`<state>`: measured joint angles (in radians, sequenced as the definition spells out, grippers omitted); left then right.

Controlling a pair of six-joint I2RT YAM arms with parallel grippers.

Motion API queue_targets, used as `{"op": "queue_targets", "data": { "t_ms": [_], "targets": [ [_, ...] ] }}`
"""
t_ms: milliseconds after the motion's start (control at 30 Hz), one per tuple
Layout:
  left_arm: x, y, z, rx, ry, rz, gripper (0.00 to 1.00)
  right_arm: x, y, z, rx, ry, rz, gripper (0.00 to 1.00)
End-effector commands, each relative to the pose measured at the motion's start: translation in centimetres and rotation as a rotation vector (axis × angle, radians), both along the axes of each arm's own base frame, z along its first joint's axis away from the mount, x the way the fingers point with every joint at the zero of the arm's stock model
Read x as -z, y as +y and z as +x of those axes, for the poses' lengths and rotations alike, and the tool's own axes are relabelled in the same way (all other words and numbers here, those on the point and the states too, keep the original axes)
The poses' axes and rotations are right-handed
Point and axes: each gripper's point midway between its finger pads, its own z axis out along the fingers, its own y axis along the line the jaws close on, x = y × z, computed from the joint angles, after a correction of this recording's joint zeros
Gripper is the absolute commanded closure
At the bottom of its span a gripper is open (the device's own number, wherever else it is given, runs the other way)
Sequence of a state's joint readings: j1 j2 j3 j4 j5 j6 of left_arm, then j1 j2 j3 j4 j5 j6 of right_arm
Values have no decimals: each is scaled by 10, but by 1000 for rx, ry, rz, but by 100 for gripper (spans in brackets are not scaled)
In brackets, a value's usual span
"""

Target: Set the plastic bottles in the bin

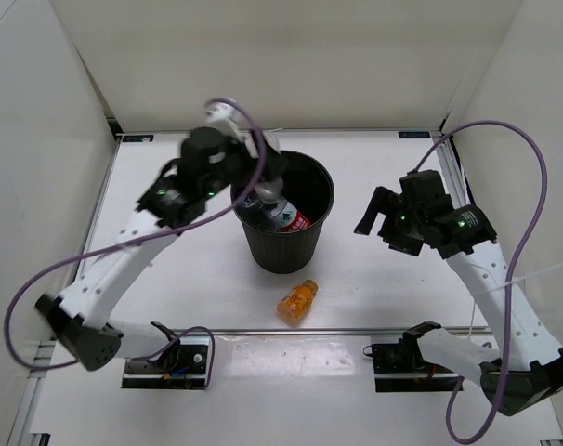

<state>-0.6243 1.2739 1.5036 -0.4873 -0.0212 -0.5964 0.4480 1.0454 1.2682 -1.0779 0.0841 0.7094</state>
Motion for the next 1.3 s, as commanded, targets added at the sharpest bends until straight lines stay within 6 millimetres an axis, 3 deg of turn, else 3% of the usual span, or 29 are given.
{"op": "queue_targets", "data": {
  "t_ms": [0,33,133,267,300,333,367,400,500,567,767,1033,1100,1200,1233,1267],
  "targets": [
    [49,-30,-18,102,101,108,13,-1,21,5,-17,30,178,0],
    [49,-36,-23,115,98,112,0,3,21,7,-4,51,208,0],
    [34,-24,-21,82,36,140,0,21,34,6,-29,133,312,0],
    [-24,15,-23,-53,-102,147,0,37,51,6,-21,240,417,0],
    [-44,36,-22,-134,-135,131,0,42,56,12,-7,257,451,0],
    [-42,50,-23,-170,-125,165,0,49,64,10,47,321,503,0],
    [-40,67,-20,-224,-113,184,0,73,70,1,80,418,517,0],
    [-43,87,-22,-301,-115,200,0,79,82,-3,71,453,553,0],
    [-10,127,-34,-405,-25,288,0,105,104,-21,96,590,553,0],
    [10,141,-45,-434,41,318,0,119,114,-28,96,632,509,0],
    [44,167,-83,-464,115,291,0,152,152,-53,71,752,449,0],
    [58,188,-108,-489,166,329,0,195,167,-85,80,953,380,0],
    [54,195,-110,-513,155,332,0,200,172,-92,57,970,368,5],
    [52,199,-111,-525,146,329,0,198,172,-96,48,1004,366,34],
    [55,199,-113,-528,151,323,0,196,170,-96,48,996,351,53],
    [54,201,-112,-540,148,326,0,196,159,-104,62,1012,304,58]
  ]
}}
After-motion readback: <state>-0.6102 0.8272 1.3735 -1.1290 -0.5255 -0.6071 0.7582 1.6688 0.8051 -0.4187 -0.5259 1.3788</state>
